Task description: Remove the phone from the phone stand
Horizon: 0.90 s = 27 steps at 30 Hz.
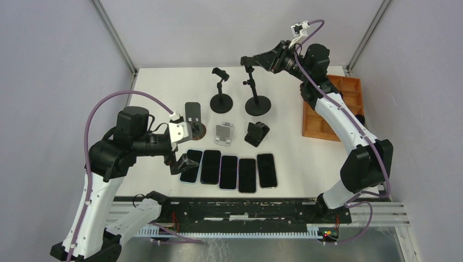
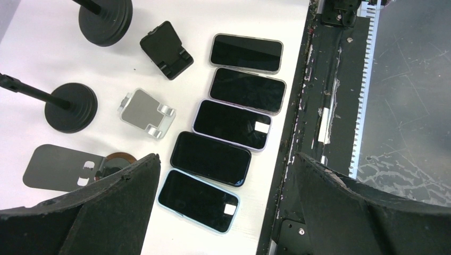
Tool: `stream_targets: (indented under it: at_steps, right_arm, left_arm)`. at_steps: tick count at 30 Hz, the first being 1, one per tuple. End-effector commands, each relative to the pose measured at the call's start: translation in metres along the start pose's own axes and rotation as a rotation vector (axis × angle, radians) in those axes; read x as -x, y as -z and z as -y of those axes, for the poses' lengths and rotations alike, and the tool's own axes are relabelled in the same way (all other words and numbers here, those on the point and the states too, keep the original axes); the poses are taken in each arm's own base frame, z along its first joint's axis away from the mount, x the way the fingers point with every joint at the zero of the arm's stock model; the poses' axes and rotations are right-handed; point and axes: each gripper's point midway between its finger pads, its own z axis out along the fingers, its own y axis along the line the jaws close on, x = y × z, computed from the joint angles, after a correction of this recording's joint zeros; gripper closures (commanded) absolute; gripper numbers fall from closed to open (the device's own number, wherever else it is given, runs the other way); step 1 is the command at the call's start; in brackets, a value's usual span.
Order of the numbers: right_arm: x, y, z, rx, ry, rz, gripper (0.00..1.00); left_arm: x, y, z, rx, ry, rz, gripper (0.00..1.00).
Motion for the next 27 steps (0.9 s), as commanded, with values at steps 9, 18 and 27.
stream_targets:
  at_steps: [9,18,27]
  right_arm:
    - [0.031,-0.016,0.005,0.096,0.170,0.262,1.00]
    - [0.006,-0.009,0.029,0.102,0.145,0.322,1.00]
    - [-0.024,0.002,0.057,0.021,0.135,0.270,0.91]
  left_arm:
    - [-0.002,-0.007,-0.009,0.033,0.056,0.008,0.00]
    - [-0.010,-0.011,-0.012,0.049,0.055,-0.007,0.00]
    - [-0.017,-0.015,-0.018,0.067,0.067,-0.025,0.00]
